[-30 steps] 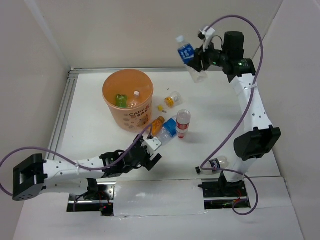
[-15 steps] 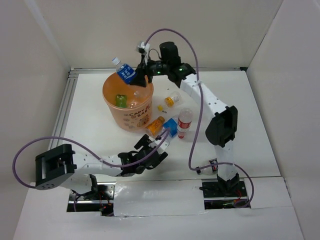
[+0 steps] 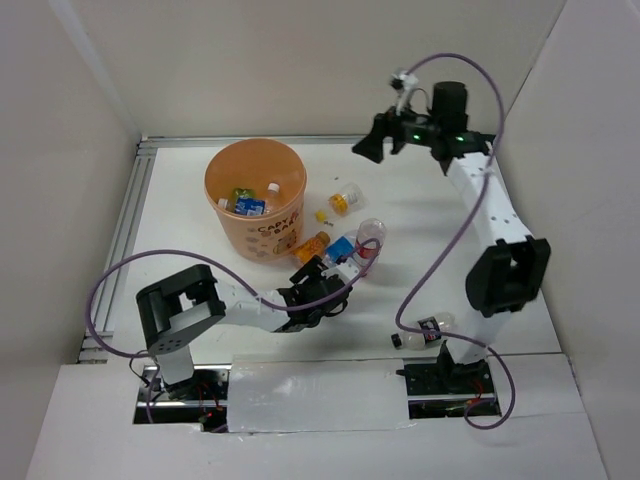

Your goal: Put the plastic bottles in the bin

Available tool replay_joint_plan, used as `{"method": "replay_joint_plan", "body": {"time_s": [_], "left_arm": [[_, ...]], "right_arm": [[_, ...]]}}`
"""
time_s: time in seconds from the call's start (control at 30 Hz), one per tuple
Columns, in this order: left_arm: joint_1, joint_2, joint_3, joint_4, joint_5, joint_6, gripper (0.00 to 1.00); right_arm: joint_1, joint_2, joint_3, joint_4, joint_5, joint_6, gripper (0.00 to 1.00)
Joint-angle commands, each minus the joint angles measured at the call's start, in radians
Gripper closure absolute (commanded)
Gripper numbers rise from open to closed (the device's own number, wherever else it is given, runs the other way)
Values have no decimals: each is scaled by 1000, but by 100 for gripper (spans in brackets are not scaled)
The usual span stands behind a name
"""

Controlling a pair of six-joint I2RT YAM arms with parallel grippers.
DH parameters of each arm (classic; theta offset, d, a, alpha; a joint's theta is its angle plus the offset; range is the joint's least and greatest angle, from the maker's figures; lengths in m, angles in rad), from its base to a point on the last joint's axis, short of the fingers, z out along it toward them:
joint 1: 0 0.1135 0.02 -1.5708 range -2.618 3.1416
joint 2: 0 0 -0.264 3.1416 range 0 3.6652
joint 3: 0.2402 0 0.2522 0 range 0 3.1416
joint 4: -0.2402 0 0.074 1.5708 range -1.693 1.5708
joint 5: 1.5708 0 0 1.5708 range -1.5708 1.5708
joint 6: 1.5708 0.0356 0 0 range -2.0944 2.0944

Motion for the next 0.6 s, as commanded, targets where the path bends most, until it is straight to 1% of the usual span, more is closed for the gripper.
{"method": "replay_joint_plan", "body": {"time_s": [0.0,0.03,0.07,0.1,0.13,0.23,0.27,0.3,0.37,0.4,0.43,0.47,0.5,0.57], "left_arm": [[31,47,34,27,51,2,18],[42,47,43,27,65,-7,27],[42,61,43,17,74,-7,48],[42,61,43,17,86,-7,55],[42,61,43,17,97,-21,58],[42,61,29,7,131,-32,70],[42,41,15,7,131,-41,72],[42,27,2,7,140,-41,82],[13,-11,1,-28,149,-53,91],[2,-70,1,-48,160,-65,95],[-10,-108,1,-93,160,-76,100],[-39,-147,1,-117,169,-76,100],[-53,-237,1,-137,169,-76,100],[-86,-331,1,-212,169,-104,100]], "right_arm": [[-57,-191,-165,-12,-69,-56,1],[-88,-227,-267,-12,-84,-65,1],[-103,-294,-315,-3,-101,-65,1],[-117,-325,-358,-3,-101,-90,1],[-140,-377,-435,-3,-112,-90,1],[-184,-438,-556,-25,-141,-114,1],[-195,-467,-579,-56,-141,-134,1],[-195,-481,-601,-76,-152,-181,1],[-220,-521,-664,-126,-143,-222,1],[-220,-537,-681,-148,-143,-281,1],[-232,-552,-697,-162,-126,-300,1],[-260,-592,-740,-162,-115,-315,1],[-278,-612,-762,-162,-106,-337,1],[-342,-662,-816,-162,-119,-347,1]]}}
